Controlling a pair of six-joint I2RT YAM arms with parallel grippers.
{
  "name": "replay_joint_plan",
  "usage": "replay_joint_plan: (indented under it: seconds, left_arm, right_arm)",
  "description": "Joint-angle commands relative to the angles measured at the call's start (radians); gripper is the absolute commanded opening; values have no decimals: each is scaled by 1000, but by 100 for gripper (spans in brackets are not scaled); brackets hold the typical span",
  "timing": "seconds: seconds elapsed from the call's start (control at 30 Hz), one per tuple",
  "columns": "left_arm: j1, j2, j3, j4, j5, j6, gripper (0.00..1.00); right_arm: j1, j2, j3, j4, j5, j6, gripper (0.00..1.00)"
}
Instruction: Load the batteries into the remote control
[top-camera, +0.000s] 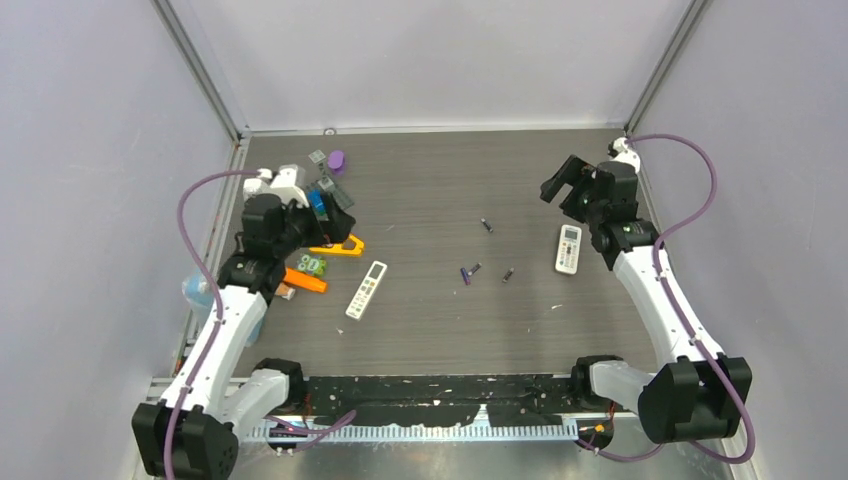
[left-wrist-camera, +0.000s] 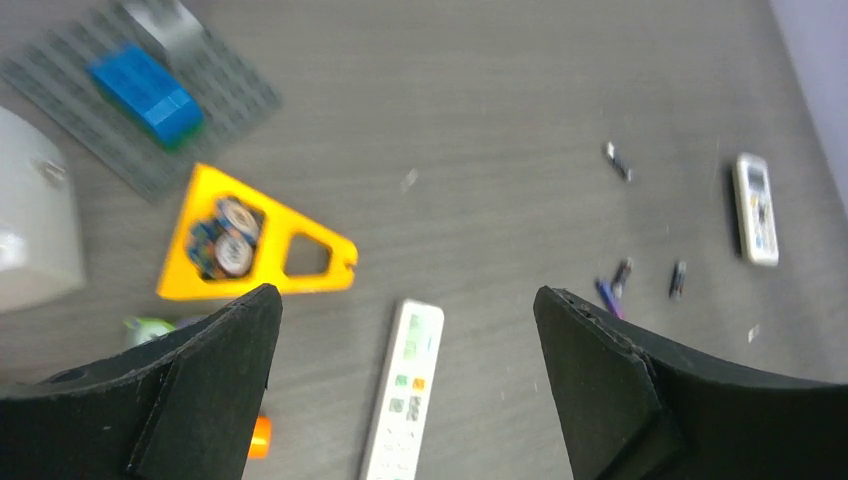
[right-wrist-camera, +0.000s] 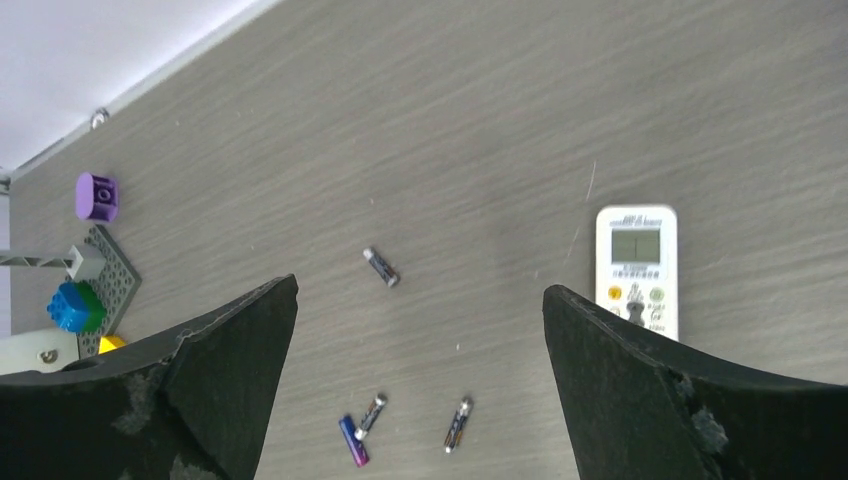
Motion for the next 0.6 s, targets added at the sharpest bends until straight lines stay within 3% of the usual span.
replay_joint_plan:
  seconds: [0.0,0.23,0.57]
  left_arm:
    - [-120,32,-92,-20,-27,13,100]
    - [-326,176,-162,-18,-184,-32,97]
    - [-335,444,-78,-118,-211,36,93]
  right_arm:
    - [20,13,-49,-49,-31,93,97]
    - [80,50,-129,-62,-94,150,95]
    - [135,52,-142,-78,-90,139,95]
